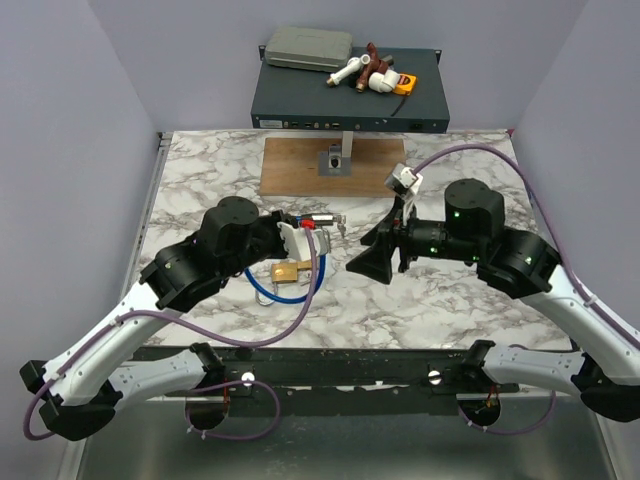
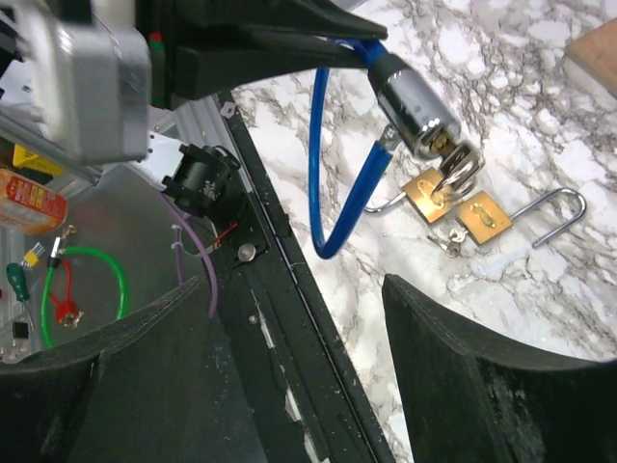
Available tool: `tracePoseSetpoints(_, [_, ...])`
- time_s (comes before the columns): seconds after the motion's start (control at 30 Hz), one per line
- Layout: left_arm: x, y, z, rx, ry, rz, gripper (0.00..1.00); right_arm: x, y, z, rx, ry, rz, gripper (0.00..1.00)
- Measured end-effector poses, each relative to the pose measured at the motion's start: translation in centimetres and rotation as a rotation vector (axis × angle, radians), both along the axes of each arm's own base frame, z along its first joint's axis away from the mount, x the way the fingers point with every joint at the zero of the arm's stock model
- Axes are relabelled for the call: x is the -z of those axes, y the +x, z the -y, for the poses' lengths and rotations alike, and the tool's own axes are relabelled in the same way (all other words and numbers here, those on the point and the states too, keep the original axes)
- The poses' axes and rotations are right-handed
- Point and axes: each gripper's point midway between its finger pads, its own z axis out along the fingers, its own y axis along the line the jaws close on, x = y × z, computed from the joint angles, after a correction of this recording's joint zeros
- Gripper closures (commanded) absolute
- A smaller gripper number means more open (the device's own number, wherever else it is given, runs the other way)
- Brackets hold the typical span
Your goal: Unlock with the key
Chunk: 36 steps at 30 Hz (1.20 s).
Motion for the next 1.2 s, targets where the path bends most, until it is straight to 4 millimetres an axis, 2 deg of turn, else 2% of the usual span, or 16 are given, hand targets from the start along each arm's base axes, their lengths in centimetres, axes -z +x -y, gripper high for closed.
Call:
tracePoseSetpoints(0.27, [-0.3,0.4,-0.4,-0.094,-0.077,-0.055,1.0,3.8,1.1,-1.9,0.0,-0.016,-0.059,0.27])
tracePoseSetpoints(0.37, [-0.8,0.3,-0.5,-0.108,-0.102,-0.062,1.0,4.3,1.6,-2.5,0.001,-0.001,-0.052,0.28])
tracePoseSetpoints(0.53, [-2.8,0.2,-0.4,-0.119,-0.166,-0.058,1.0,4.7,2.7,-3.9,0.007,0.051,-0.028,0.29])
tracePoseSetpoints(0.67, [-3.6,0.0,-0.4,-0.122,-0.195,-0.061,1.0,5.4,3.7,-5.1,0.016,0.08,-0.022,0.36])
tracePoseSetpoints(0.77, [-3.7,0.0,-0.4,-0.123,-0.204,-0.068,1.0,5.5,4.4,-5.8,0.032,0.106,-0.014,0.48])
tracePoseSetpoints(0.8, [-3.7,-0.1,-0.3,-0.123,-0.206,-0.071,1.0,5.4,4.6,-5.9,0.036,0.117,-0.008,0.55])
tracePoseSetpoints(0.9, [-3.6,-0.2,-0.2,-0.119,-0.212,-0.079,1.0,4.7,4.9,-6.3,0.046,0.164,0.018,0.86])
tracePoseSetpoints(0.97, [-3.5,-0.4,-0.1,-0.109,-0.215,-0.09,1.0,4.5,5.0,-6.4,0.048,0.19,0.033,0.99])
tracePoseSetpoints(1.03, [-3.5,-0.6,0.0,-0.1,-0.215,-0.103,0.94,4.7,5.0,-6.4,0.045,0.203,0.045,0.99])
tracePoseSetpoints(1.07, [-3.5,-0.8,0.0,-0.092,-0.218,-0.111,0.87,4.8,4.9,-6.3,0.042,0.209,0.056,0.99])
tracePoseSetpoints(1.2, [-3.6,-2.4,0.6,-0.024,-0.244,-0.191,0.54,5.1,3.9,-5.7,0.005,0.232,0.119,0.99])
